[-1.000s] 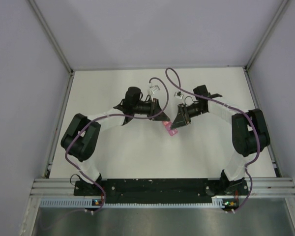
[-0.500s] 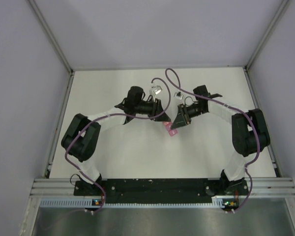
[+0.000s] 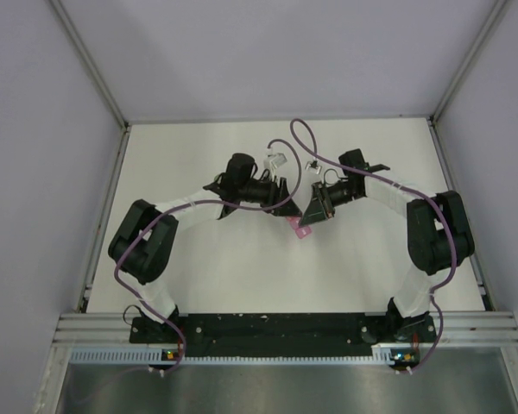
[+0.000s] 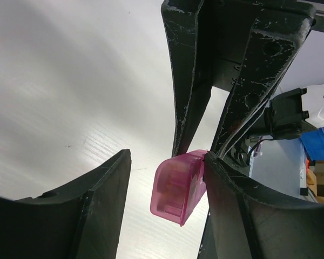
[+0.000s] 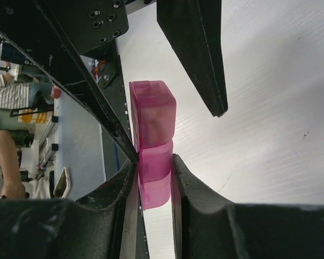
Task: Sort the pills into containers
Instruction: Close the pill container at the center of the board.
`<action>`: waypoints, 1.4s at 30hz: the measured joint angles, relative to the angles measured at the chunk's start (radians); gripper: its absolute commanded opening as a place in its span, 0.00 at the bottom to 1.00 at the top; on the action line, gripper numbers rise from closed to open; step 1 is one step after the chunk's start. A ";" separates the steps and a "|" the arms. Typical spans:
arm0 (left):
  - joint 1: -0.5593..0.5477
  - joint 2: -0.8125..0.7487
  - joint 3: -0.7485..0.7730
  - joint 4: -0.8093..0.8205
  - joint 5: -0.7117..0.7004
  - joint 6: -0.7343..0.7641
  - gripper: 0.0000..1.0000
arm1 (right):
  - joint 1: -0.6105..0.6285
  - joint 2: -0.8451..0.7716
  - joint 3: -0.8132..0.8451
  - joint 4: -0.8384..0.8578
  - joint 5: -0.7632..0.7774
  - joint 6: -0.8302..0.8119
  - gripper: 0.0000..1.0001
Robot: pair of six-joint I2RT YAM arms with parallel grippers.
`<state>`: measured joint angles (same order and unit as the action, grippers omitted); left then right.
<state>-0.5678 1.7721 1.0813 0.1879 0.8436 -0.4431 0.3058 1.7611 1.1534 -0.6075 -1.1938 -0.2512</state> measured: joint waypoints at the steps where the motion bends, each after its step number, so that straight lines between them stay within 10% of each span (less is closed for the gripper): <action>1: 0.000 0.000 0.000 0.000 0.000 0.000 0.64 | 0.000 0.000 0.000 0.000 0.000 0.000 0.00; 42: 0.169 -0.081 -0.003 0.021 0.048 -0.060 0.89 | -0.001 0.081 0.000 -0.001 0.004 -0.037 0.00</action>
<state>-0.3992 1.6909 1.0779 0.2085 0.8913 -0.5030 0.3046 1.8420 1.1538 -0.6086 -1.1896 -0.2886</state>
